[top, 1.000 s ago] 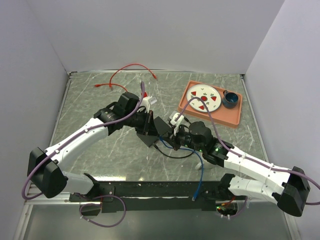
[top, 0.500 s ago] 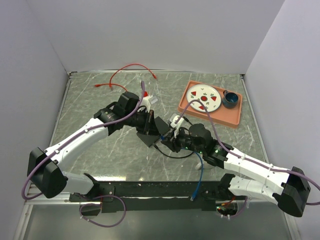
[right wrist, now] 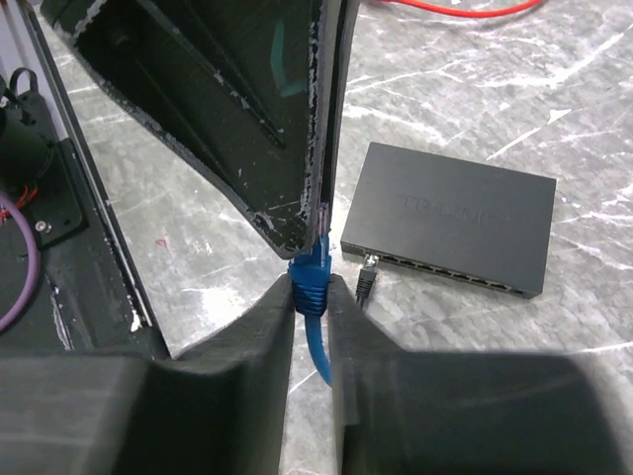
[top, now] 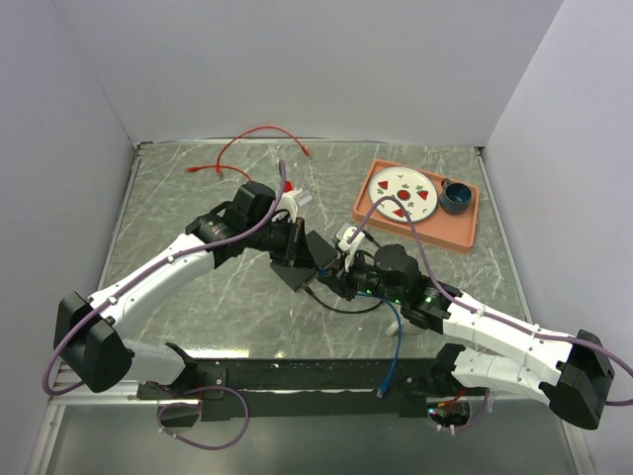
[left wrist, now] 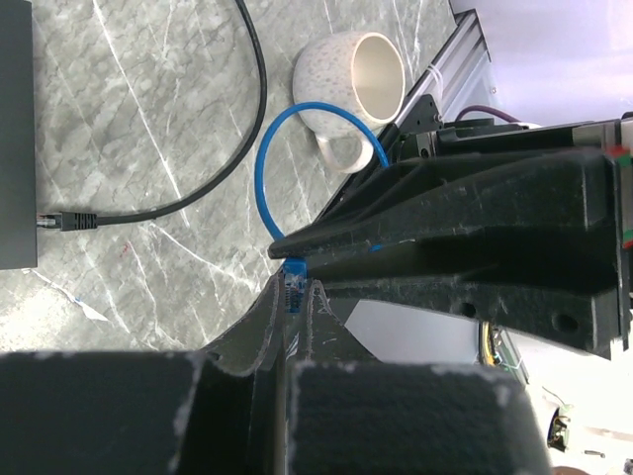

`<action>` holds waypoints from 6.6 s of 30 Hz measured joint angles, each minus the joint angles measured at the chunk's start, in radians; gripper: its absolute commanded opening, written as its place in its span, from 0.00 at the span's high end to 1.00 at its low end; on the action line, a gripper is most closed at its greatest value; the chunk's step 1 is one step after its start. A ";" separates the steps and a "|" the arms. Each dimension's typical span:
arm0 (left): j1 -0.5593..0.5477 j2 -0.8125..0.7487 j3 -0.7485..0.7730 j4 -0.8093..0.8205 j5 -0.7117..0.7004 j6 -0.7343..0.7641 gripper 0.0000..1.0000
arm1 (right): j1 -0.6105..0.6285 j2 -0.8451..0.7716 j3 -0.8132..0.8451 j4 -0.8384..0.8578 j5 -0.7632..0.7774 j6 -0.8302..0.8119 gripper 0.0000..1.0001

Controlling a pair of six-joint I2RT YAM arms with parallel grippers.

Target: Insert the plug into the switch port

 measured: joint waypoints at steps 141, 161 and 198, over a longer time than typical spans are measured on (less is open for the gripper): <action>0.345 0.526 -0.089 0.462 -0.034 -0.029 0.03 | -0.082 0.745 0.297 -0.223 0.107 0.226 1.00; 0.349 0.526 -0.126 0.529 0.016 -0.035 0.03 | -0.076 0.783 0.369 -0.320 0.105 0.245 1.00; 0.352 0.518 -0.197 0.652 0.060 -0.054 0.02 | -0.061 0.804 0.412 -0.372 0.131 0.307 1.00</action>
